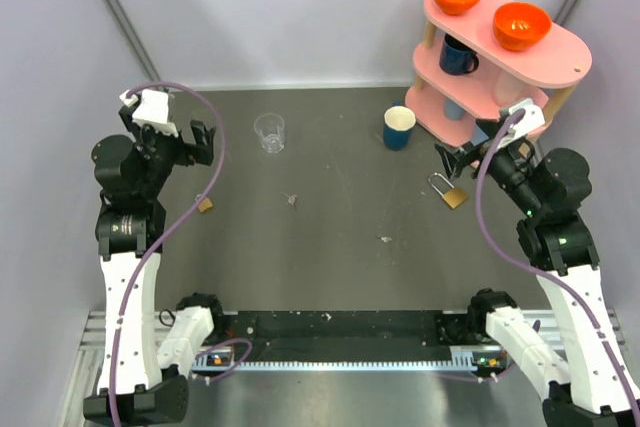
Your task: Unlock with the key
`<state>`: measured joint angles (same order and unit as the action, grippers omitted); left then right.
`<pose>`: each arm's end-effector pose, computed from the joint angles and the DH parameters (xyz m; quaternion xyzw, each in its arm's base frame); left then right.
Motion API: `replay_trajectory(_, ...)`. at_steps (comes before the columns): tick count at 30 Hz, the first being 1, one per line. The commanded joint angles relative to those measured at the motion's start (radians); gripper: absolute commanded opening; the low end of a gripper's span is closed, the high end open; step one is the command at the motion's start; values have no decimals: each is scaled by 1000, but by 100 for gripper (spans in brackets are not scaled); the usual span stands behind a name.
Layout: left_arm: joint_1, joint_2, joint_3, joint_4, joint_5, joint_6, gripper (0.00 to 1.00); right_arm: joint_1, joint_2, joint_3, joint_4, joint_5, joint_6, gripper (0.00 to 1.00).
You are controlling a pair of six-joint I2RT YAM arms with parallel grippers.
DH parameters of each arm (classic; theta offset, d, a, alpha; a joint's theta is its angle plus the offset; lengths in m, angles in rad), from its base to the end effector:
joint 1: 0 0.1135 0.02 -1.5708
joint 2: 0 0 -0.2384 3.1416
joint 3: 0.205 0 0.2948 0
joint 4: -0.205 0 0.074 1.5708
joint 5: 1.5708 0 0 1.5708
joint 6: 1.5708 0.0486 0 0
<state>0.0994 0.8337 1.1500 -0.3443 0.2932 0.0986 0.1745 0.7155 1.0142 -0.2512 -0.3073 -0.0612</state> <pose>0.2361 0.0094 0.4335 0.1016 0.7093 -0.0360 0.6966 0.2126 0.0524 0.4179 -0.1902 0.6642 0.1459 0.7080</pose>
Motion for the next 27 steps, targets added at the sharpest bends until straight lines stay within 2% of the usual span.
replay_trajectory(1, 6, -5, -9, 47, 40, -2, 99, 6, -5, -12, 27, -95, -61, 99)
replay_trajectory(6, 8, 27, -16, 45, 60, 23, 99, 11, 2, -25, 27, -145, -86, 99)
replay_trajectory(13, 8, 152, 73, -76, 46, 85, 99, 29, 16, -49, 32, -196, -115, 99)
replay_trajectory(27, 6, 265, -33, -52, -154, 210, 99, 80, 38, -80, 47, -199, -152, 99)
